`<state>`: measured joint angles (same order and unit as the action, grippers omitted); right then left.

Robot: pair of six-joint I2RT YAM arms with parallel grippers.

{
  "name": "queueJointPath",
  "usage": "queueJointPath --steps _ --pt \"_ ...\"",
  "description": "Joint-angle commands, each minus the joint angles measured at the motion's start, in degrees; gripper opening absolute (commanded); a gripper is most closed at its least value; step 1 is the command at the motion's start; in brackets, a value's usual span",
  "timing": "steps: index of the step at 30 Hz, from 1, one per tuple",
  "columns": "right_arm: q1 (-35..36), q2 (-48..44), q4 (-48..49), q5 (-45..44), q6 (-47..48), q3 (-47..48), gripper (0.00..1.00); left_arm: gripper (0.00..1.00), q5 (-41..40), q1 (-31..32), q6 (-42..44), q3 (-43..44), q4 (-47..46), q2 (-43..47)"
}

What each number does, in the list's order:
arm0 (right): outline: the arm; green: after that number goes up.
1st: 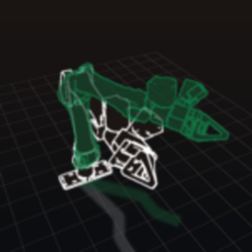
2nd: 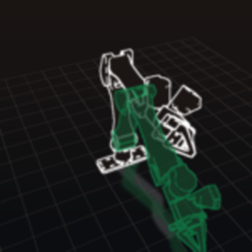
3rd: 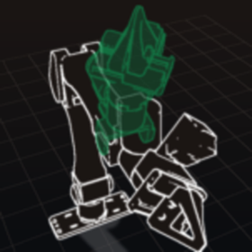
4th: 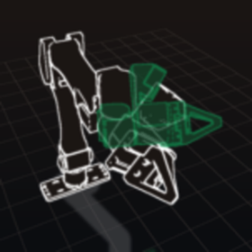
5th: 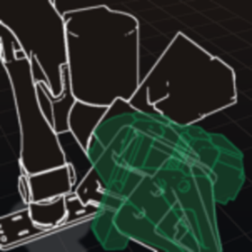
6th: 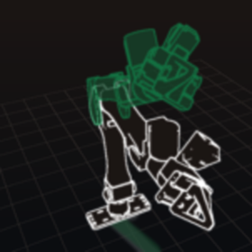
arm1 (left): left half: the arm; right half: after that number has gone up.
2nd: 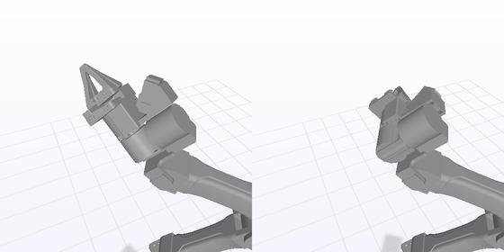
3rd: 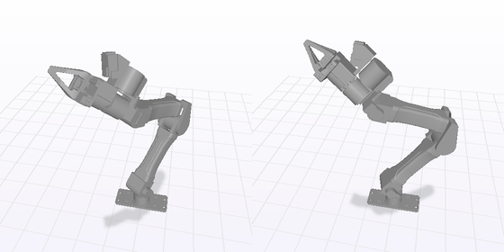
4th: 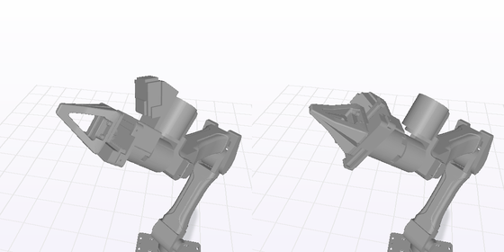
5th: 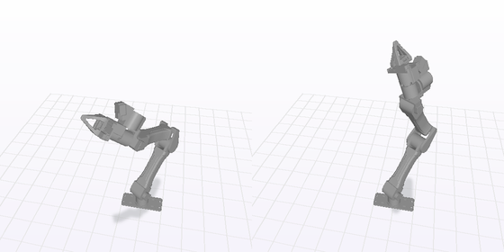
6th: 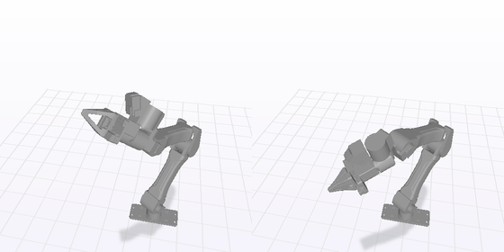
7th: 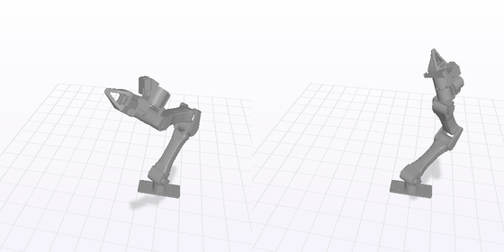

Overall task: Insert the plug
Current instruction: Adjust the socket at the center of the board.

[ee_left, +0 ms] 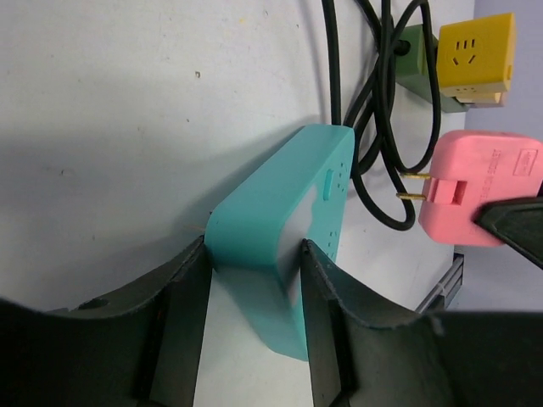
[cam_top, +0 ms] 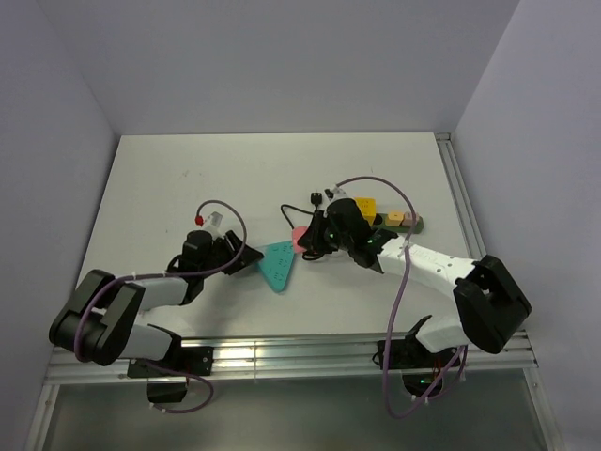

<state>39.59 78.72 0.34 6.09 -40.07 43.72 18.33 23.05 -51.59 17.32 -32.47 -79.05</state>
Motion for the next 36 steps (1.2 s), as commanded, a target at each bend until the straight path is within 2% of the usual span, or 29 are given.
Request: queueJointPath --steps 1,5,9,13,15,19,22,26,30,36 --pt "0.66 -0.14 0.01 -3.54 -0.97 3.03 0.0 0.31 -1.54 0.42 -1.66 -2.46 -3.47 2.75" --pt "1.1 1.96 -2.44 -5.03 -0.62 5.23 0.0 0.24 -4.87 1.82 -4.12 -4.31 -4.36 5.12" --pt "1.19 3.46 -2.89 -3.98 -1.14 6.2 0.0 0.18 -12.06 3.93 -6.58 -7.73 -3.92 10.3" --pt "1.36 2.23 -3.06 -3.8 -0.8 6.02 0.0 0.15 -20.23 9.71 -10.97 -10.99 -2.6 18.03" --pt "1.54 0.48 -2.54 -3.98 -0.62 5.15 0.0 0.13 -21.84 10.87 -13.0 -13.01 -2.69 19.54" --pt "1.63 -0.32 -1.92 -2.49 -0.18 4.18 0.0 0.0 -23.24 11.57 -14.24 -14.07 -2.87 20.77" --pt "1.98 0.29 -1.75 -1.7 0.08 3.83 0.0 0.0 -27.81 13.68 -16.95 -15.91 -3.91 22.17" --pt "2.68 0.82 -1.48 -1.34 0.35 3.74 0.0 0.0 -35.62 17.02 -19.85 -16.35 -0.85 24.02" --pt "4.08 1.96 -1.57 -2.04 0.44 4.35 0.0 0.0 -42.99 22.99 -25.82 -17.06 -0.93 21.93" --pt "6.02 5.21 -2.97 -3.45 0.7 6.72 0.0 0.0 -53.91 31.7 -36.64 -13.81 1.35 11.91"
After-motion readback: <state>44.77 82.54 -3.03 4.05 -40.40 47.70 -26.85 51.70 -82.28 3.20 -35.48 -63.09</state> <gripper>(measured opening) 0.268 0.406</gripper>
